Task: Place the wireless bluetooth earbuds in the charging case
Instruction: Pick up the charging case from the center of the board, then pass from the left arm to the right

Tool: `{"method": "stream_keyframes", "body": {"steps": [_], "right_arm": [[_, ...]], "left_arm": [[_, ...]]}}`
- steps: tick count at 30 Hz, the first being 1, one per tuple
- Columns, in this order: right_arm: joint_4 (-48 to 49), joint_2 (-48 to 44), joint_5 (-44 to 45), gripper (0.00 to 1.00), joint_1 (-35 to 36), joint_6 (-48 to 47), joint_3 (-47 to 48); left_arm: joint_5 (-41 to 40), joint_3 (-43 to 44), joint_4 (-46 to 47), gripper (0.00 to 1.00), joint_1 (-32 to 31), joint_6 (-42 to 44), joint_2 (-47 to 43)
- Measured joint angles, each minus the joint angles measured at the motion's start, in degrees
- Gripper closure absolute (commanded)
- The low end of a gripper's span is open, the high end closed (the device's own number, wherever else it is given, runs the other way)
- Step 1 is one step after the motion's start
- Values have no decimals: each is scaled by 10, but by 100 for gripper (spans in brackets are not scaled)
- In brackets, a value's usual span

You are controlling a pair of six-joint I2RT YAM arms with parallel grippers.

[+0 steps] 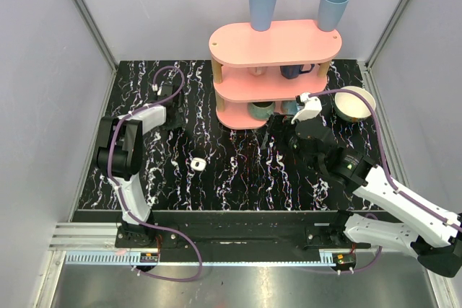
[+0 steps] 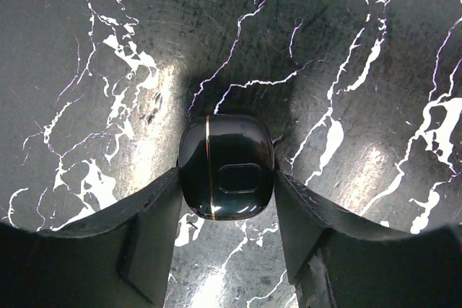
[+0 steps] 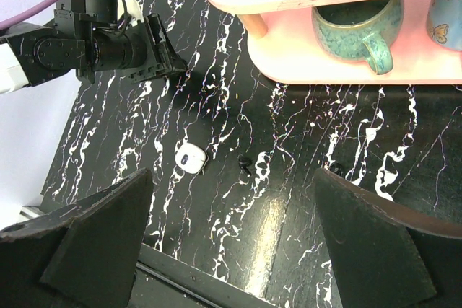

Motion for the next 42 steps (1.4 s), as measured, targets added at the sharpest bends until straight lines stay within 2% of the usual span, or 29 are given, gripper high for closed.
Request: {"method": "stream_keyframes", "body": {"steps": [5,8,13,16,20,22,27,32,37,42], "right_arm": [[0,1,0,0,-1,-2,0],[0,2,0,0,-1,-2,0],[0,3,0,0,-2,-3,0],[0,3,0,0,-3,-3,0],[0,3,0,0,-3,-3,0],[0,3,0,0,-4,-4,0],[-12,4,0,0,-17,-4,5],[-31,5,-1,0,-35,-4,28],[-45,6,-24,0,-46,1,66],[-47,27,-96,0,-48,19,102]], "left_arm": [[0,4,-3,42,0,1,2],[-1,8,-10,46,0,1,3],[0,8,-10,72,0,4,3],[2,8,-8,84,0,8,3],[15,-4,3,92,0,23,-6],[30,-23,8,92,0,37,-28],[85,-84,31,91,-2,87,-155],[156,-139,75,99,-21,149,-332],[275,-188,121,100,-35,229,-499],[387,-246,136,100,-48,314,-636]]}}
